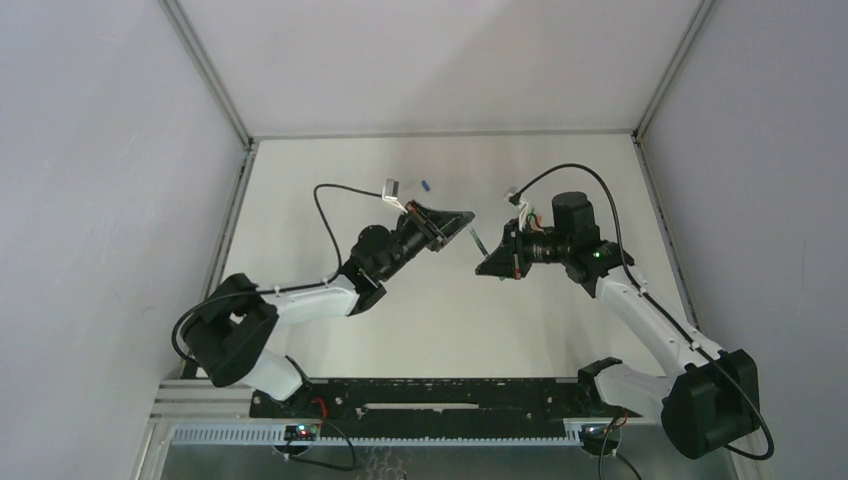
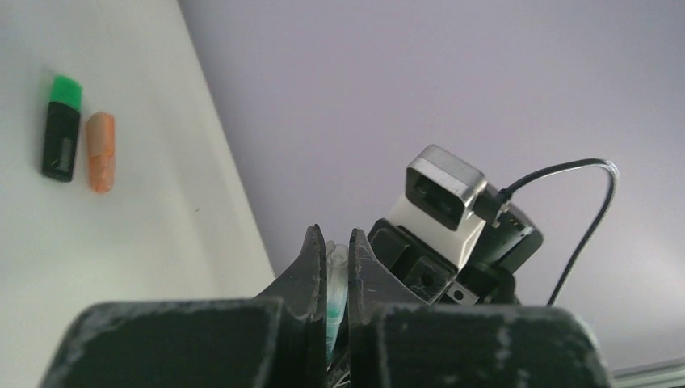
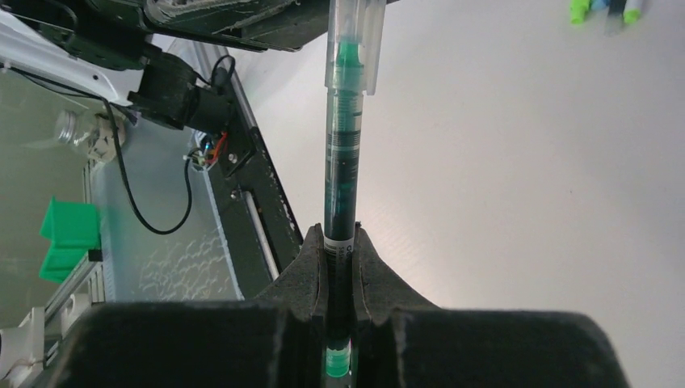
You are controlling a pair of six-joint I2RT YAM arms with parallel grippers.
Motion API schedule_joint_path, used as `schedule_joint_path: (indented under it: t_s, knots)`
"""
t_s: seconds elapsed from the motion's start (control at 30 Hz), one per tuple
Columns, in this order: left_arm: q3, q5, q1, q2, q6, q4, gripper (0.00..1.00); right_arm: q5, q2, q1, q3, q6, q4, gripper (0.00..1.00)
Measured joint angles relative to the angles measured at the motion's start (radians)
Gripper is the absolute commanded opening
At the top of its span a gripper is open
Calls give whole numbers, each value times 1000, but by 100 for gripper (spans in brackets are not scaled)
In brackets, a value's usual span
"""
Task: Insert the pens into the pen caps
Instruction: Insert the pen cap onto the pen.
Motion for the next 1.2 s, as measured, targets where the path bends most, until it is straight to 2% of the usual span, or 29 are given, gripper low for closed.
schedule_joint_path:
  t_s: [0.23,0.37,0.63,0.77,1.0,1.2]
  knots:
    - [8,7,-15,-20,45,-110,1,2,0,0,0,-37,-82,0]
    - [7,4,-15,-62,73,-162,6,-37,14,1,0,-57,-73,0]
    - [6,-10,-15,-214,185,-305,30,-115,47,29,18,-108,25,0]
    - [7,106,-60,-247,220,-388,38,-115,60,52,56,-115,132,0]
    - [9,153,-56,-307,264,-438,59,-120,66,63,62,-116,162,0]
    - [6,200,-55,-424,328,-555,70,-112,68,63,62,-116,208,0]
